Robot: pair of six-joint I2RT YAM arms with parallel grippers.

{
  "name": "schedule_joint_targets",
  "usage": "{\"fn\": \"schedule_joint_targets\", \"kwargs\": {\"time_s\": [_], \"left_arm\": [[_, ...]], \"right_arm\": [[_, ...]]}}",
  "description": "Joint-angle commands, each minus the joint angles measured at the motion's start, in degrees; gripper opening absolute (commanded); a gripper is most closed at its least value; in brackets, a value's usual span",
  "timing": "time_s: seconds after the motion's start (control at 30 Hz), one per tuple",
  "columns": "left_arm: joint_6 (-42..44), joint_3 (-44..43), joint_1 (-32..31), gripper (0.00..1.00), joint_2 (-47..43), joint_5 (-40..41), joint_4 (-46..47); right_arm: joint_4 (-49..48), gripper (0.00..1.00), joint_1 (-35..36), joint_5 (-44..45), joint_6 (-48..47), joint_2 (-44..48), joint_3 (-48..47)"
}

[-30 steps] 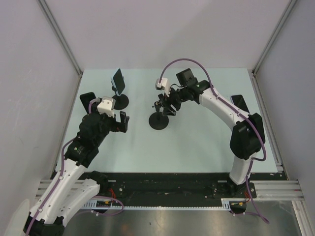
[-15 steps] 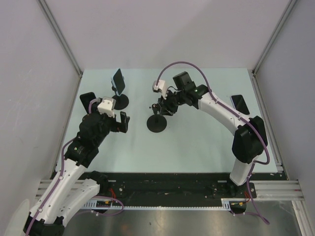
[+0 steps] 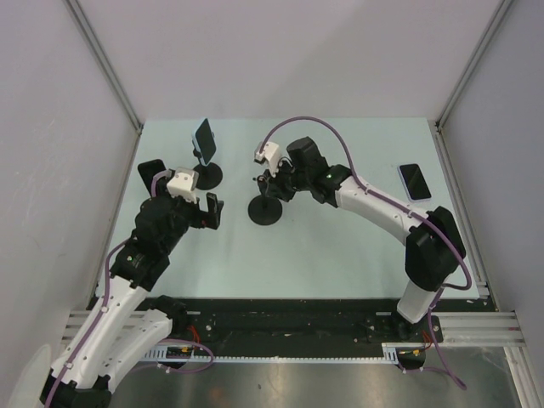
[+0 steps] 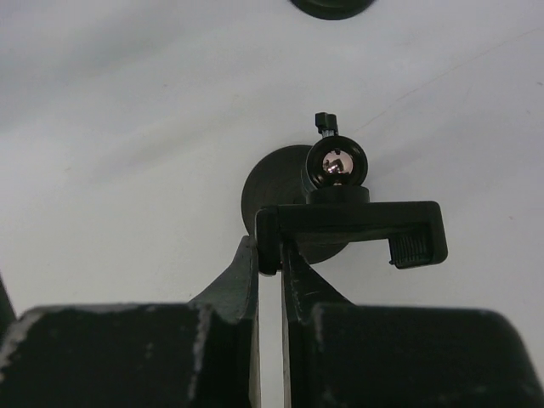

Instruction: Remove the phone from the phone stand

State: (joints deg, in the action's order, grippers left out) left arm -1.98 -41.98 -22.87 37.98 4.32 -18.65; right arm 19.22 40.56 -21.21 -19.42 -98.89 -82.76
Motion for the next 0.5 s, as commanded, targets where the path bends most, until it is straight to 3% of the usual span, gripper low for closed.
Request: {"fn": "schedule_joint_targets", "kwargs": {"time_s": [0.0,0.23,0.47], "left_arm": [[0.75,0.14,0.64,1.0,-0.97,-0.19,1.69],[0.57,0.14,0.9,1.0,-1.15,0.61,1.69],[0.66,0.32,1.25,1.0,-1.33,1.66,1.87]], "right_arm": [[-14.11,0.0,1.45,18.7,7.19,0.28,0.23],[-28.35,0.0,1.63,40.35,17.47,-5.86,-2.13],[-24.15,0.0,0.84,49.77,21.96,-18.08,-16.35]]}}
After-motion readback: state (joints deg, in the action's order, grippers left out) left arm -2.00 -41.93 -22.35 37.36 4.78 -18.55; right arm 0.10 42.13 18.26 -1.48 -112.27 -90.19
